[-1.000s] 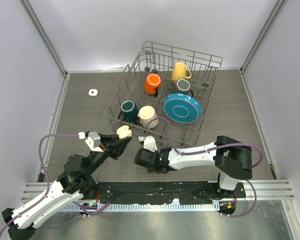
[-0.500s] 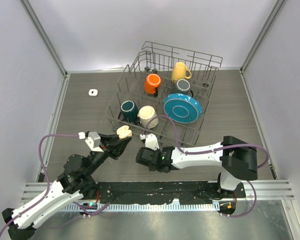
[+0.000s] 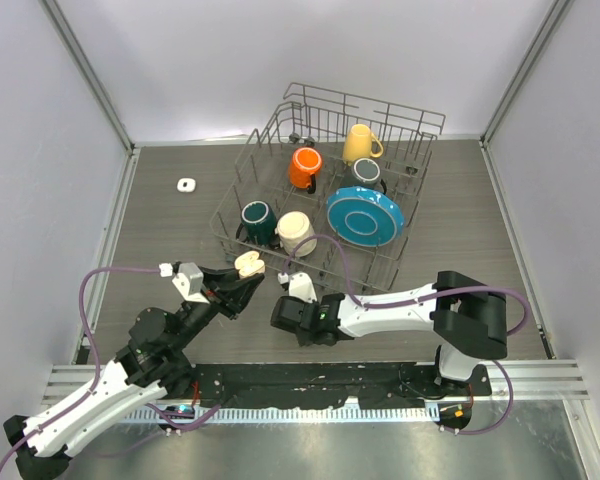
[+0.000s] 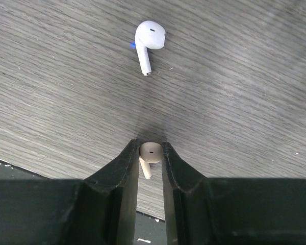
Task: Insert the wireless bluetooth earbuds into the charging case
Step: Pick up the earbud from the center of the board.
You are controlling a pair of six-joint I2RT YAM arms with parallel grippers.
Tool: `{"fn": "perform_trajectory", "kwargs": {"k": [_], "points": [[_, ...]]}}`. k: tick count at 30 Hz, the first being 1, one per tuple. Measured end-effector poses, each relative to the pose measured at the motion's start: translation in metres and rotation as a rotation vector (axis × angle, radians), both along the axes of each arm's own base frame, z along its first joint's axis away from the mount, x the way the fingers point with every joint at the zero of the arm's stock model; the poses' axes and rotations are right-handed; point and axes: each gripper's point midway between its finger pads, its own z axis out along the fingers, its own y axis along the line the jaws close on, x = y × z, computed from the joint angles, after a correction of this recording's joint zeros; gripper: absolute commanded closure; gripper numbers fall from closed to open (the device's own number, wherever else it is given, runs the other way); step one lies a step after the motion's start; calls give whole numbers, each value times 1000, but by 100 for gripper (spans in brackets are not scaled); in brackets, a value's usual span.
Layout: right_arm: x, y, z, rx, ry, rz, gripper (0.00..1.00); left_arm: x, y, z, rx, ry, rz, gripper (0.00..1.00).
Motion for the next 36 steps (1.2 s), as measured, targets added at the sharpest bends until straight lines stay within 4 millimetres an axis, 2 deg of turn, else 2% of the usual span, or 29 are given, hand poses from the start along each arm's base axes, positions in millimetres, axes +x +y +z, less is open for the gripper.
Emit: {"fn": "perform_trajectory", "kwargs": {"k": [8, 17, 36], "points": [[-1, 0, -2, -9, 6, 17, 75, 0, 2, 2, -9, -1, 8, 100], [-2, 0, -3, -32, 7, 59, 67, 0, 5, 2, -16, -2, 18, 100], [-1, 3, -2, -93, 8, 133, 65, 0, 11, 1, -25, -3, 35, 100]]}}
